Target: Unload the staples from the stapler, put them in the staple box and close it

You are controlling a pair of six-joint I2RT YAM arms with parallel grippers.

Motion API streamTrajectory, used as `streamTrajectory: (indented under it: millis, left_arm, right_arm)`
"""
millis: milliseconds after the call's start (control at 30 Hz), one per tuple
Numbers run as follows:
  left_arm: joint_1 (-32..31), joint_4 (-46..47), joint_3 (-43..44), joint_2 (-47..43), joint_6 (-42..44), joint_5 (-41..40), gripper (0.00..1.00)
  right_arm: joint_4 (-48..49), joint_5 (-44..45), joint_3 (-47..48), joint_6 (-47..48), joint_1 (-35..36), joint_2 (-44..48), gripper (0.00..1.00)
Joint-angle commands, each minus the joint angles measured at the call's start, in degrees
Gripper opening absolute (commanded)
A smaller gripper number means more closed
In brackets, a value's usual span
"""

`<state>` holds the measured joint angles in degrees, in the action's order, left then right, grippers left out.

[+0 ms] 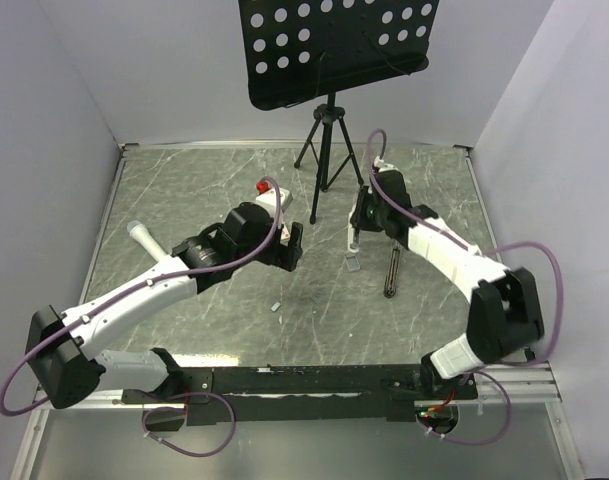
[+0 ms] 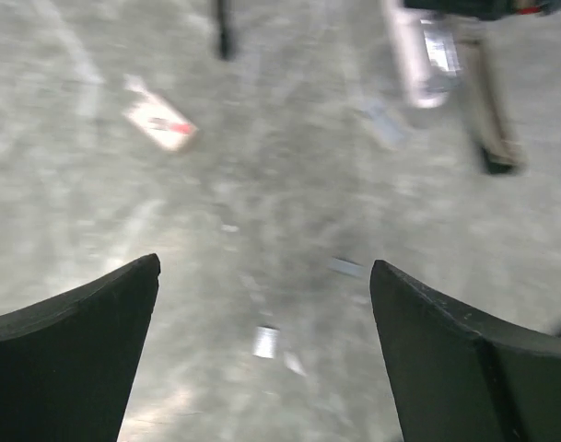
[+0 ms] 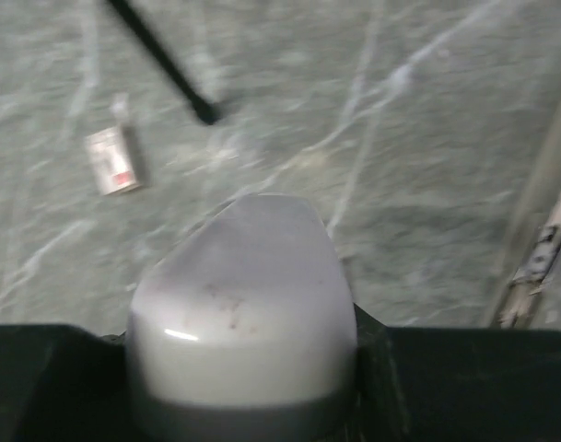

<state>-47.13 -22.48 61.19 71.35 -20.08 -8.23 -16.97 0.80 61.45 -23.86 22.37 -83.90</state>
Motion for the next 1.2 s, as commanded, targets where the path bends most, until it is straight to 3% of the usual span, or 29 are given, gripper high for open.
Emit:
streamTrajectory:
  millis: [0, 100, 167, 500, 767, 1167]
  left_arm:
    - [2.2, 3.4, -1.8, 0.5, 9.3, -13.2, 0.99]
    - [3.5, 8.6, -7.7, -0.1, 10.7, -15.1, 0.99]
    - [3.3, 3.9, -5.4, 1.5, 10.8, -17.1, 0.99]
    - [3.1, 5.6, -8.1, -2.3, 12.5, -21.6, 0.99]
    - [1.5, 4.8, -7.8, -1.1, 12.3, -26.3, 0.99]
    - [0.3, 4.7, -8.0, -2.3, 12.5, -27.6, 0.99]
  right_arm:
    - [-8.9, 5.7, 6.7, 6.0, -2.8, -6.6, 0.08]
    - [-10.4, 5.5, 9.4, 7.5, -4.9, -10.7, 0.09]
    - [-11.9, 5.6, 11.9, 8.2, -5.8, -14.0, 0.1]
    - [-16.5, 4.0, 19.1, 10.4, -9.8, -23.0, 0.18]
    - [-15.1, 3.9, 18.4, 8.8, -10.2, -25.3, 0.26]
    - [-15.6, 4.4, 16.6, 8.0, -10.1, -22.2, 0.6]
